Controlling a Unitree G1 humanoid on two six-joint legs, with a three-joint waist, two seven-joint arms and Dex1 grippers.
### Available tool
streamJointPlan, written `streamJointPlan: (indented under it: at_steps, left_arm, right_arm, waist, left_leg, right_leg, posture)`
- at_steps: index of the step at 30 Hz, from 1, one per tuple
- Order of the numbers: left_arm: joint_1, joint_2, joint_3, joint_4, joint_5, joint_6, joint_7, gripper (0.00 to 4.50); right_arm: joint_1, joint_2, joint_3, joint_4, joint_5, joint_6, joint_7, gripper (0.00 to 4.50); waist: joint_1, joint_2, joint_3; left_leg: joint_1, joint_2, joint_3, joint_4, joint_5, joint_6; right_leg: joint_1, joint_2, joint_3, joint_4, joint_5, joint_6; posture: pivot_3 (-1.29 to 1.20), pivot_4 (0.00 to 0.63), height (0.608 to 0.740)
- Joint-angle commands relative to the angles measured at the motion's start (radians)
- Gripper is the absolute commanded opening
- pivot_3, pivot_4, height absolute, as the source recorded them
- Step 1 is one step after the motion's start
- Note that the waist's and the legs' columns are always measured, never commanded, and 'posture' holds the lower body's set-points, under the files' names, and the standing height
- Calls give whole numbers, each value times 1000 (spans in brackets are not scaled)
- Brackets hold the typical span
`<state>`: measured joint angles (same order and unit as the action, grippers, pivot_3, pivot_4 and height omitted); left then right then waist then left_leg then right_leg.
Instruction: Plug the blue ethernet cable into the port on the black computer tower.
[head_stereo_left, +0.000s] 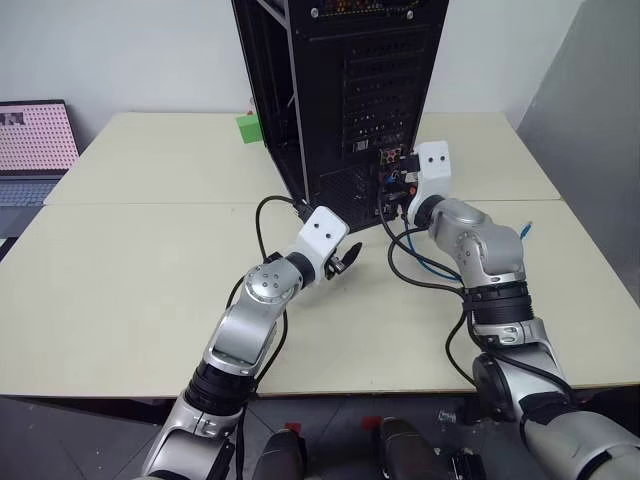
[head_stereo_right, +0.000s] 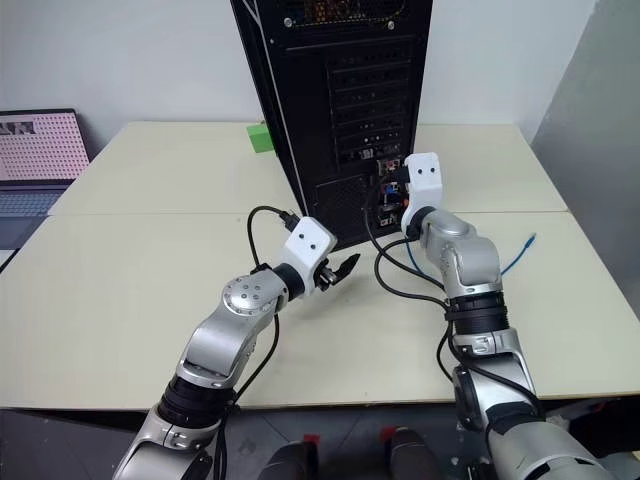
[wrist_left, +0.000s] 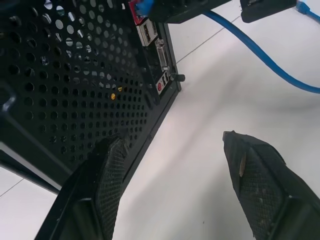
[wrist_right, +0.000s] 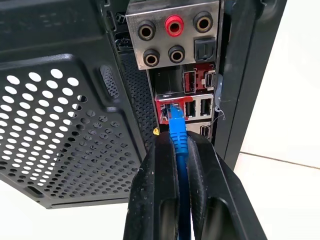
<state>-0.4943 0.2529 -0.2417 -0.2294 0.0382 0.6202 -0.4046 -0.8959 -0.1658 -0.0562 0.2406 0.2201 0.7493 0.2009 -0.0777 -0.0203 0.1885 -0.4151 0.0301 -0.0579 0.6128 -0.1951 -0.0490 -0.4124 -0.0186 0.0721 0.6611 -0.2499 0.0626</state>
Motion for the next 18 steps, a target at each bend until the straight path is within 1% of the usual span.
streamJointPlan:
  at_steps: [1, 3, 4, 9, 12, 13, 15, 17, 18]
  left_arm:
    - [-17, -8, 22, -35, -9, -26, 7, 3248]
    - [-17, -12, 27, -35, -11, -28, 8, 3248]
    - [-18, -13, 29, -35, -12, -28, 9, 3248]
    - [-18, -25, 45, -36, -27, -32, 12, 3248]
    - [-22, -29, 51, -35, -37, -38, 11, 3248]
    - [-25, -29, 53, -34, -38, -39, 10, 3248]
    - [-30, -28, 57, -32, -39, -40, 9, 3248]
    - [-31, -27, 60, -33, -41, -40, 10, 3248]
    - [-31, -27, 60, -33, -42, -40, 11, 3248]
  right_arm:
    - [-5, -20, -10, -52, 3, -26, 19, 1016]
    - [2, -24, -9, -64, 7, -20, 28, 1499]
    - [6, -27, -8, -70, 7, -18, 31, 1660]
    - [67, -71, -5, -169, 22, 15, 73, 2929]
    - [101, -90, -5, -227, 30, 31, 92, 3523]
    - [113, -97, -7, -248, 33, 35, 99, 3649]
    - [142, -120, -6, -292, 37, 38, 119, 4149]
    - [173, -144, -12, -340, 53, 52, 142, 4445]
    - [186, -157, -15, -362, 66, 62, 158, 4445]
  waist:
    - [1, 0, 0]
    - [1, 0, 0]
    - [1, 0, 0]
    - [7, 0, 0]
    - [9, 0, 0]
    - [9, 0, 0]
    - [10, 0, 0]
    - [13, 0, 0]
    - [13, 0, 0]
  left_leg:
    - [0, 0, 0, 0, 0, 0]
    - [0, 0, 0, 0, 0, 0]
    - [-1, 0, 0, 0, 0, 0]
    - [-1, 0, 0, 0, 0, 0]
    - [-1, 0, 0, 0, 0, 0]
    - [-1, 0, 0, 0, 0, 0]
    - [-1, 0, 0, 0, 0, 0]
    - [-1, 0, 0, 0, 0, 0]
    - [-1, 0, 0, 0, 0, 0]
  right_leg:
    - [0, 0, 0, 0, 0, 0]
    - [0, 0, 0, -1, 0, 0]
    - [0, 0, 0, -1, 0, 0]
    - [0, 0, 0, -2, 0, 0]
    - [0, 0, 0, -2, 0, 0]
    - [0, 0, 0, -2, 0, 0]
    - [0, 0, 0, -2, 0, 0]
    - [0, 0, 0, -2, 0, 0]
    - [0, 0, 0, -2, 0, 0]
  posture:
    - [0, 150, 740]
    - [0, 150, 740]
    - [0, 150, 740]
    - [0, 150, 740]
    - [0, 150, 740]
    - [0, 150, 740]
    - [0, 150, 740]
    - [0, 150, 740]
    - [0, 150, 740]
